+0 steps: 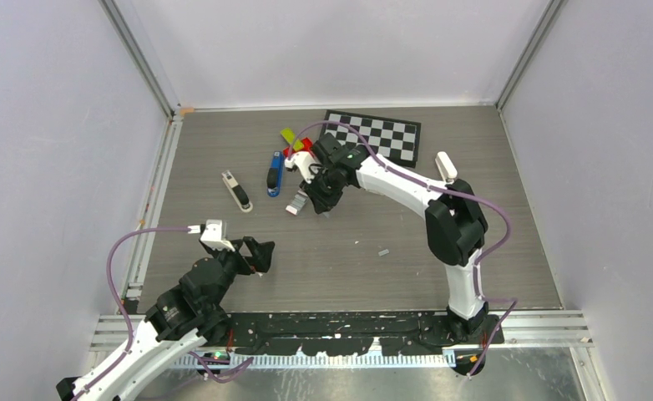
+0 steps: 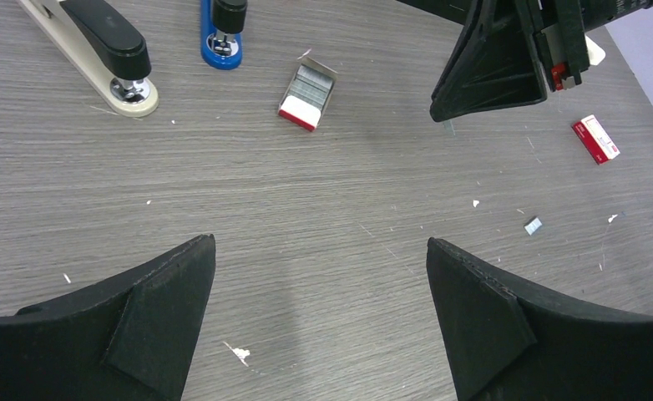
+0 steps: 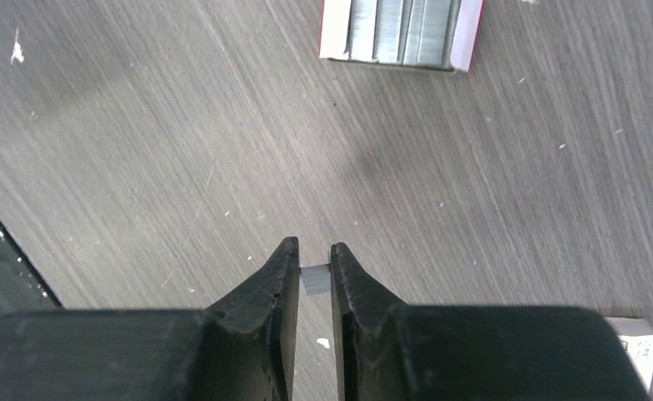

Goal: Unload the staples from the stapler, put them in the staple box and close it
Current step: Place the staple in the staple box.

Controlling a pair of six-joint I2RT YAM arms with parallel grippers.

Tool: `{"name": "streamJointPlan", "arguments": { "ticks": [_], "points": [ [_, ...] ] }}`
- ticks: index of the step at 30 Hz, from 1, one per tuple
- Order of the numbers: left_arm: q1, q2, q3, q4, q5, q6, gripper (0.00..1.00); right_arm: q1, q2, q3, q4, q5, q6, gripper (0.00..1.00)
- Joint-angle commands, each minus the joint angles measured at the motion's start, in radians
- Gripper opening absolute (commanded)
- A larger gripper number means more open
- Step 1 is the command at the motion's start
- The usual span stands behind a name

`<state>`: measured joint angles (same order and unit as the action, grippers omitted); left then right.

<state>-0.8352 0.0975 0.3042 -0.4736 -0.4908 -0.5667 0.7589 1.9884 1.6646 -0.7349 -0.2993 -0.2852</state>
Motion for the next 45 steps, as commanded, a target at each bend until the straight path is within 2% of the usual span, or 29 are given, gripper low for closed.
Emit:
{"name": "streamJointPlan", "arguments": {
  "ticks": [1,12,22,32,45],
  "points": [
    [0.004,-0.014,0.005,0.004,-0.041,0.007,0.98,0.015,0.033,0.080,0.015,0.053,0.020,0.15],
    [0.004,-0.018,0.007,-0.009,-0.057,0.003,0.98,0.052,0.170,0.242,0.054,0.103,0.076,0.15],
    [0.004,-0.018,0.002,-0.015,-0.069,-0.009,0.98,0.061,0.296,0.406,0.063,0.146,0.055,0.15],
    [0.004,-0.011,0.001,-0.012,-0.072,-0.006,0.98,0.071,0.372,0.489,0.060,0.175,0.041,0.16],
    [0.004,-0.029,-0.001,-0.019,-0.068,-0.008,0.98,0.078,0.393,0.496,0.063,0.202,0.027,0.16]
  ]
}}
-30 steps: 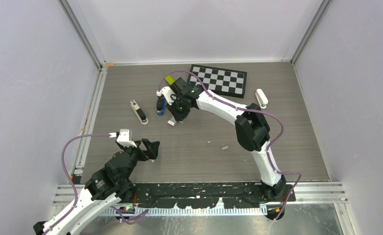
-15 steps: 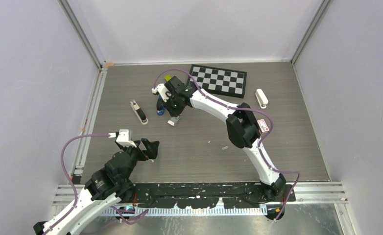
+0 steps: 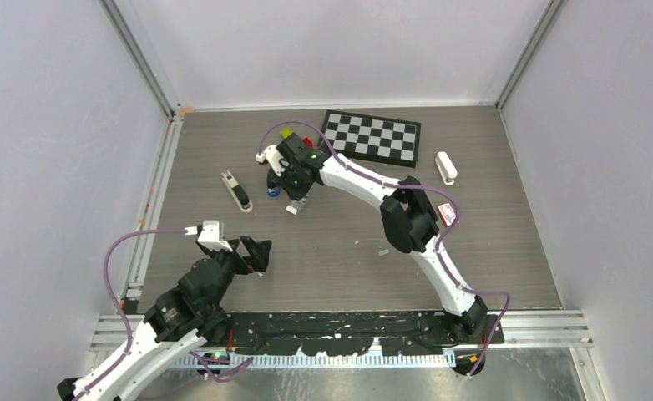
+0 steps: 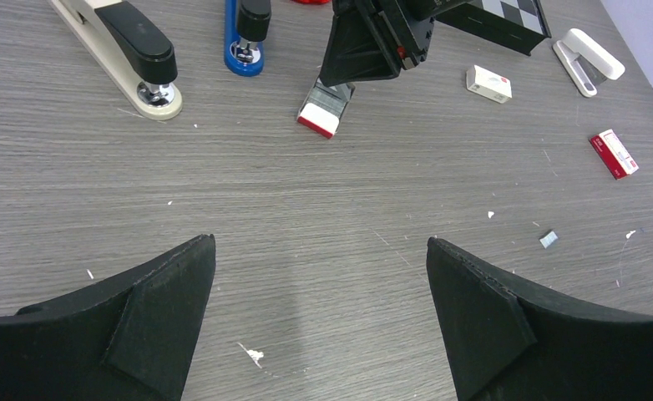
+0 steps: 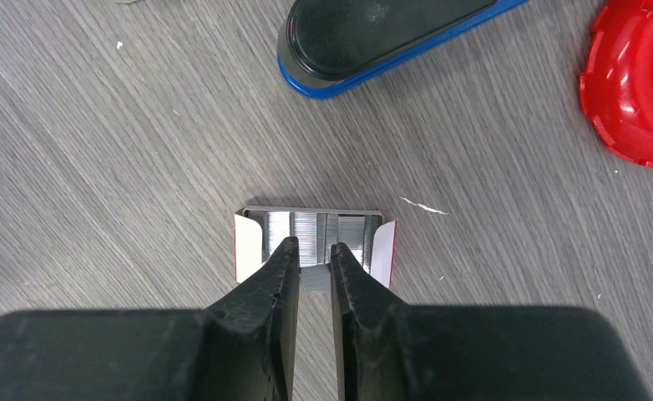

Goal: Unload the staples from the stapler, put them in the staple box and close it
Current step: Place the staple in the staple box.

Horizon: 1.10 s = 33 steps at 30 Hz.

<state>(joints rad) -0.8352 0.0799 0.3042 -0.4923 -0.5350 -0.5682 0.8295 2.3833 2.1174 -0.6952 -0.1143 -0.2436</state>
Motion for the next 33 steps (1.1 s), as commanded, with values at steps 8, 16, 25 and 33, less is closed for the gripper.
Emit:
{"name": "streamJointPlan", "arguments": {
  "ticks": [8,16,25,33],
  "points": [
    [0.004,-0.015,-0.002,0.000,-0.023,-0.006,0.98,0.009,0.011,0.050,0.020,0.028,-0.021,0.17],
    [0.004,-0.016,-0.002,-0.001,-0.023,-0.006,0.98,0.009,0.018,0.055,0.020,0.033,-0.022,0.17],
    [0.004,-0.018,-0.003,0.000,-0.024,-0.006,0.98,0.013,0.025,0.053,0.016,0.031,-0.022,0.18],
    [0.004,-0.022,-0.004,0.000,-0.023,-0.006,0.99,0.017,0.029,0.054,0.017,0.041,-0.031,0.19]
  ]
}}
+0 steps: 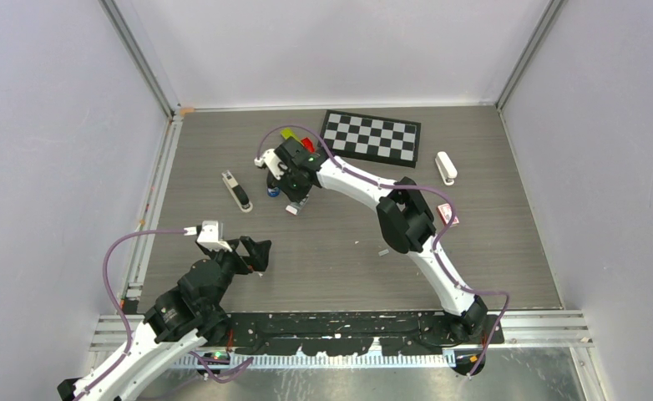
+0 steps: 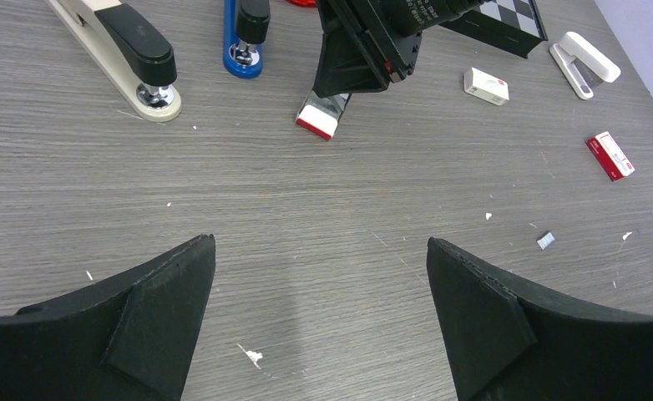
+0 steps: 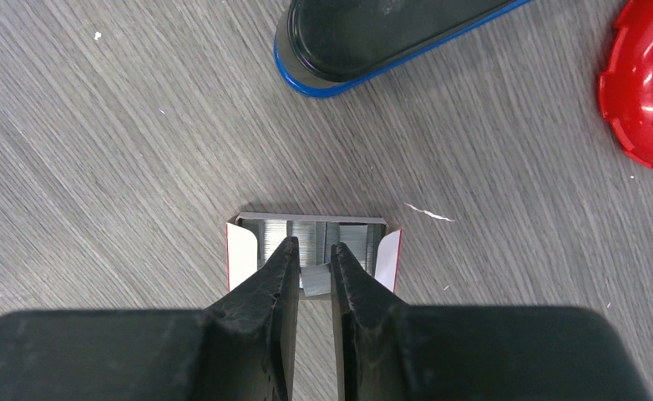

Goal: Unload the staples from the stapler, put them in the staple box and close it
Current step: Place the staple in the staple box.

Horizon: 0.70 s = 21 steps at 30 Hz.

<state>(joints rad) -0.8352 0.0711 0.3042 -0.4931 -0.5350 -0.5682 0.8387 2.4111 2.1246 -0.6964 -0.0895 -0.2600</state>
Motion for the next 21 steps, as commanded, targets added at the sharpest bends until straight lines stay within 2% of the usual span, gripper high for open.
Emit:
{"name": "streamJointPlan", "arguments": {
  "ticks": [1,21],
  "points": [
    [0.004,-0.013,-0.004,0.001,-0.023,-0.006,0.99,0.008,0.001,0.046,0.018,0.019,-0.016,0.19],
    [0.004,-0.016,-0.004,0.001,-0.024,-0.006,0.99,0.010,0.002,0.043,0.015,0.036,-0.024,0.26]
  ]
}}
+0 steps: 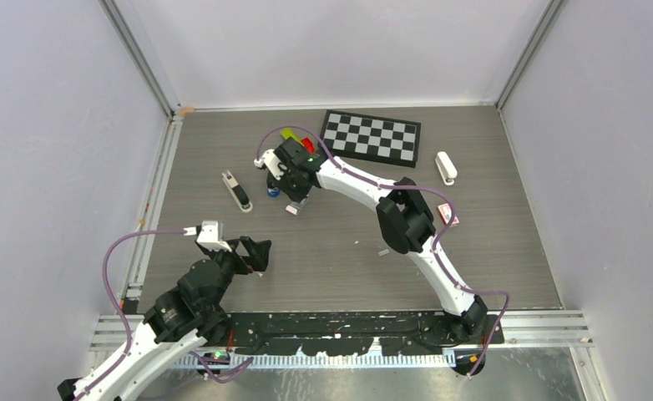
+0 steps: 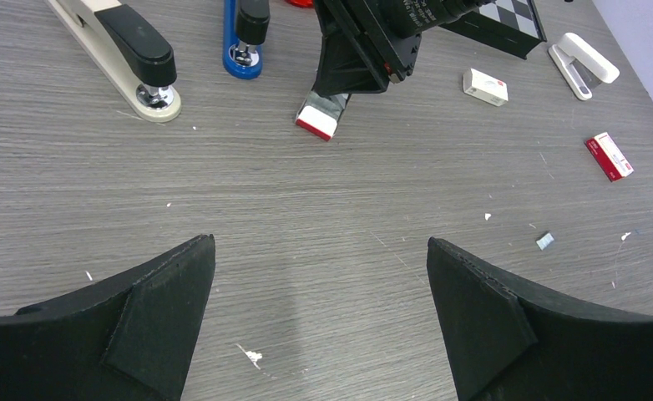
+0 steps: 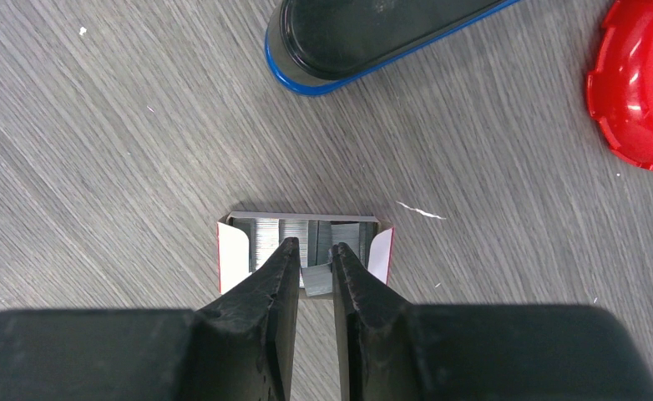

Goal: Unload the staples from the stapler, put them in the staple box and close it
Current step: Place the staple in the staple box.

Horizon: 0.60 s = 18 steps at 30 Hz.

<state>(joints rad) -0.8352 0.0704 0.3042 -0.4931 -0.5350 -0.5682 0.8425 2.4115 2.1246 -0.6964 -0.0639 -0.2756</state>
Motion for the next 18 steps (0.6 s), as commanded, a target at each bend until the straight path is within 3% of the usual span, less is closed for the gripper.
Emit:
{"name": "streamJointPlan", "arguments": {
  "ticks": [1,12,18],
  "points": [
    [0.004,-0.016,-0.004,0.000,-0.023,-0.006,0.99,0.006,0.003,0.043,0.015,0.009,-0.007,0.28],
    [0.004,-0.020,-0.004,-0.002,-0.022,-0.009,0.99,0.009,-0.008,0.047,0.007,-0.003,0.002,0.30],
    [0.004,-0.022,-0.001,-0.001,-0.004,-0.009,0.99,0.009,-0.076,0.080,-0.064,-0.099,0.023,0.30]
  ]
}}
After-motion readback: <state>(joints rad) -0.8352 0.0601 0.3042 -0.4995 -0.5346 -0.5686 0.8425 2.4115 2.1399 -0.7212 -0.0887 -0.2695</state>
